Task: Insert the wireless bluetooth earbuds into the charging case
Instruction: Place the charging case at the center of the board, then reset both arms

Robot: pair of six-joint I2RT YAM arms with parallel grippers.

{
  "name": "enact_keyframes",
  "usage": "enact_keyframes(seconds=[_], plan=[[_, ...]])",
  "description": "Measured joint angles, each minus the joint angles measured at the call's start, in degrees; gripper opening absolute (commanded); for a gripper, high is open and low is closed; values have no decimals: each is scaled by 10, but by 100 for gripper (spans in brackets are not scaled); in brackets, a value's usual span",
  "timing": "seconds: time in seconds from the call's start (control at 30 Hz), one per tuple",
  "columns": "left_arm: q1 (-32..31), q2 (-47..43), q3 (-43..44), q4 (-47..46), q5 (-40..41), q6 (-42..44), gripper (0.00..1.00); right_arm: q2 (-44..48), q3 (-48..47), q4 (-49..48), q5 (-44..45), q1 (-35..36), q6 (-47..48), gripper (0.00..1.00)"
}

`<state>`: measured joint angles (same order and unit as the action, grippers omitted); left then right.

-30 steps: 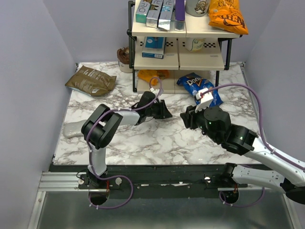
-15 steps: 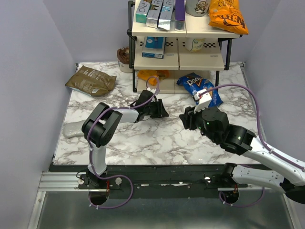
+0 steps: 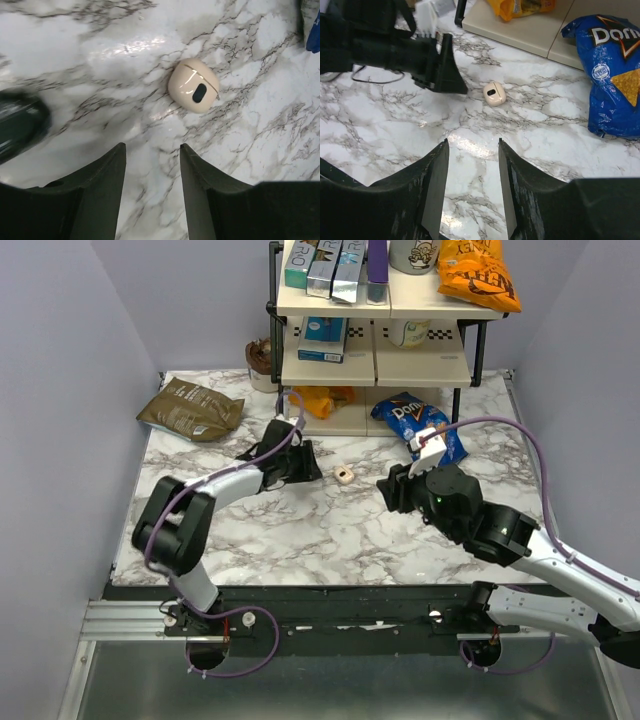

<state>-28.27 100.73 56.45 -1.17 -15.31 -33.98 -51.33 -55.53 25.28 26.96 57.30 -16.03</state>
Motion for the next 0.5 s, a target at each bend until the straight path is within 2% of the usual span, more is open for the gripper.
enact_keyframes(seconds=[0.1,0.17,0.2,0.23,0.37,0.5], plan=[[15,-92,-7,65,49,25,58,0,8,-7,0,0,0,53],[12,-156,-12,87,83,34,64,1,19,-17,0,0,0,55],[7,-196,-18,93,110,37,73,1,24,-20,0,0,0,55],[0,-228,-24,98,133,36,98,2,33,-29,0,0,0,56],[-25,-308,-42,115,248,6,99,2,59,-45,1,0,2,56],[-28,-311,-35,170,318,-22,99,0,64,-52,9,0,7,57]])
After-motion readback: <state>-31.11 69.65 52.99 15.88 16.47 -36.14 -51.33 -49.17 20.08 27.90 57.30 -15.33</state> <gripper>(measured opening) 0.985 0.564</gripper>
